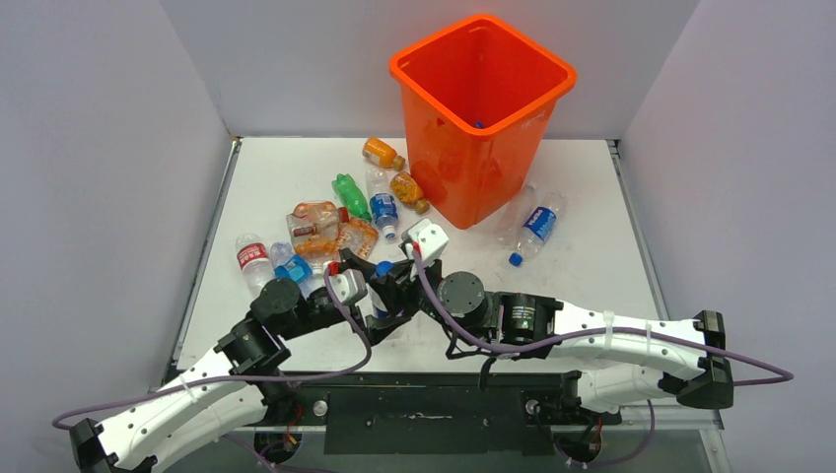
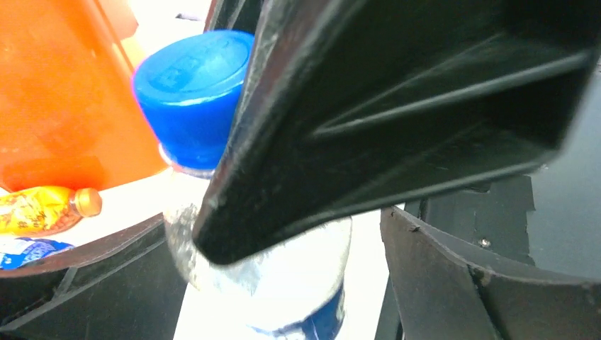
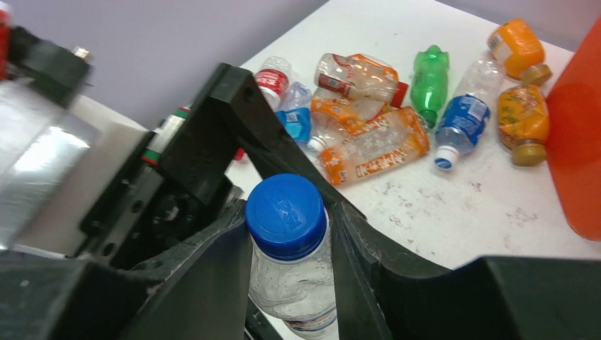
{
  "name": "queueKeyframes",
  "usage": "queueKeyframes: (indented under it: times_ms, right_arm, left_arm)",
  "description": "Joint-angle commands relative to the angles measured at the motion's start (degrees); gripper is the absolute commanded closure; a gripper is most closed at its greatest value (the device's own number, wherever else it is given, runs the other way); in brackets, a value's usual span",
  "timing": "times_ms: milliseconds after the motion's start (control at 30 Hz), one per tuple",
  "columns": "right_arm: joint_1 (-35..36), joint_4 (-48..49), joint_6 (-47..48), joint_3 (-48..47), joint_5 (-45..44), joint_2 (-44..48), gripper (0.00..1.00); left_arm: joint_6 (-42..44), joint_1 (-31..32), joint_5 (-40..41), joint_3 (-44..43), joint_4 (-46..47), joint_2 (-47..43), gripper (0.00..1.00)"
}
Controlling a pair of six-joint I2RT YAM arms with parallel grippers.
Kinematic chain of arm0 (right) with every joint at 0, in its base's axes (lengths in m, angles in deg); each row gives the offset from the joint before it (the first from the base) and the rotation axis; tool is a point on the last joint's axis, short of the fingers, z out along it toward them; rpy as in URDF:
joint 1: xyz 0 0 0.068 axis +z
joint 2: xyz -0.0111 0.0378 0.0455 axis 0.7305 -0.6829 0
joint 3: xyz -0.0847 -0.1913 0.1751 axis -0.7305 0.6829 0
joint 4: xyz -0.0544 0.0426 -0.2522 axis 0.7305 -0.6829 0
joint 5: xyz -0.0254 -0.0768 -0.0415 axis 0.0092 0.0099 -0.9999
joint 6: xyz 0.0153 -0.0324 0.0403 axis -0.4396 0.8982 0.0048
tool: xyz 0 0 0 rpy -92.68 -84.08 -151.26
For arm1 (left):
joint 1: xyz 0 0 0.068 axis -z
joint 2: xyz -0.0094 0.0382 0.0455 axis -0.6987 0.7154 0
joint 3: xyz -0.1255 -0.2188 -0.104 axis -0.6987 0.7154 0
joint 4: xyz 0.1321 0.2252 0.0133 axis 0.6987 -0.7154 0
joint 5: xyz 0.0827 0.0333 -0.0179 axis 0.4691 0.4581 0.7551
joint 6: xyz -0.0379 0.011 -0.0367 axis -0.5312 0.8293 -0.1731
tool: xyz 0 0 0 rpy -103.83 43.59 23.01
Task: Put the plastic bottles in the bin
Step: Place the plastic bottle in the trash bin.
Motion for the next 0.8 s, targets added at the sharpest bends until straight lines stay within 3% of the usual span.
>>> queueKeyframes:
  times_ms: [0, 200, 400, 533, 633, 767]
  right_arm:
    - [-0.4, -3.1, 3.5, -4.5, -7.4, 3.1, 0.95]
    - [-0.9, -3.4, 16.1, -15.1, -18.5, 9.7, 0.95]
    - [-1.4, 22.5, 39.4, -19.6, -24.9, 10.5, 0.95]
    - [-3.2, 29.8, 48.4, -30.2, -24.0, 2.9, 0.95]
    - [-10.7, 26.6, 45.6, -40.2, -20.2, -4.1, 0.95]
    - [-30.8, 12.5, 26.4, -56.6, -8.1, -13.8, 0.95]
  left_arm:
    - [-0.4, 0.5, 3.6, 0.2, 4.8, -2.4, 0.04]
    - [0.2, 0.5, 10.1, 1.5, 7.0, -5.3, 0.04]
    - [1.1, 0.5, 15.3, 2.0, 7.3, -6.1, 0.04]
    - [1.8, 0.5, 17.2, 2.4, 7.4, -6.3, 0.04]
    - [2.0, 0.5, 17.5, 2.4, 7.4, -6.0, 0.04]
    - [2.0, 0.5, 17.1, 2.4, 7.2, -5.2, 0.04]
